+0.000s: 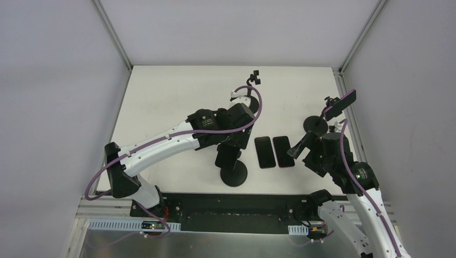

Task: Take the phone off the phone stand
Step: Place the phone stand with the phone at the center of the board.

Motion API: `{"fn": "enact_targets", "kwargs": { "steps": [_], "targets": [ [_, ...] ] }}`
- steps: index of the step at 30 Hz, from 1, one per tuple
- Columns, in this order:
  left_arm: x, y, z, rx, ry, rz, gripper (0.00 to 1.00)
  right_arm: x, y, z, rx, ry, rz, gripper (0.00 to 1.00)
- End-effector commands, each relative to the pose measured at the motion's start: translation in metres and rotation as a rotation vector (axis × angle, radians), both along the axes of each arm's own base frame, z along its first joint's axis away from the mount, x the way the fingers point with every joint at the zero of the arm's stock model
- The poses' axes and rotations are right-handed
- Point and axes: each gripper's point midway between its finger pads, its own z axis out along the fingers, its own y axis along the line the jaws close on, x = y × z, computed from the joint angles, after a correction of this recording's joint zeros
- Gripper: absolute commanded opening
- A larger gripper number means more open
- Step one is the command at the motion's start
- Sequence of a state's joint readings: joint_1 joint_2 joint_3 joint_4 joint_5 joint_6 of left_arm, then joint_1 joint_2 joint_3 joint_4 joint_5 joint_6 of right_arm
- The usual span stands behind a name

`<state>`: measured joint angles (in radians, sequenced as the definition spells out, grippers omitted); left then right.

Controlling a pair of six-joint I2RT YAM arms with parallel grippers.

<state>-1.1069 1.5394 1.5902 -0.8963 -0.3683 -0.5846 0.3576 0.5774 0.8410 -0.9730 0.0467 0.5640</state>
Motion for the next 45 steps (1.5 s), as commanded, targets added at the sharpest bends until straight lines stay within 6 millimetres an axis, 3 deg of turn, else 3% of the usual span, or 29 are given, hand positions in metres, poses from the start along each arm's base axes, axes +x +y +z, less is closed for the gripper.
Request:
{"fn": "enact_targets", "kwargs": {
  "steps": [1,5,14,17,19,24,31,45],
  "targets": [
    [-0.003,0.000,0.003,0.017,-0.001,-0.016,0.40,0.003,0.001,0.002,0.000,-0.015,0.004,0.99],
    [-0.001,-0.004,0.008,0.004,-0.006,-0.019,0.48,0.003,0.001,0.001,0.003,-0.011,0.006,0.99],
    [-0.001,-0.027,0.010,-0.014,0.010,-0.049,0.51,0.001,0.001,-0.004,0.003,-0.001,0.009,0.99],
    [0.001,-0.031,0.008,-0.009,0.012,-0.052,0.55,0.001,0.002,-0.004,0.006,0.001,0.011,0.99],
    [0.001,-0.033,0.008,-0.009,0.013,-0.055,0.62,0.001,0.002,-0.003,0.005,-0.001,0.010,0.99],
    [0.002,-0.039,0.009,-0.019,0.016,-0.058,0.64,0.001,0.002,-0.003,0.006,0.001,0.013,0.99],
    [0.004,-0.045,0.010,-0.026,0.018,-0.061,0.83,0.000,0.003,-0.003,0.009,0.001,0.015,0.99],
    [0.004,-0.053,0.017,-0.053,0.022,-0.069,0.86,-0.001,0.004,-0.004,0.011,0.008,0.023,0.99]
  ]
}}
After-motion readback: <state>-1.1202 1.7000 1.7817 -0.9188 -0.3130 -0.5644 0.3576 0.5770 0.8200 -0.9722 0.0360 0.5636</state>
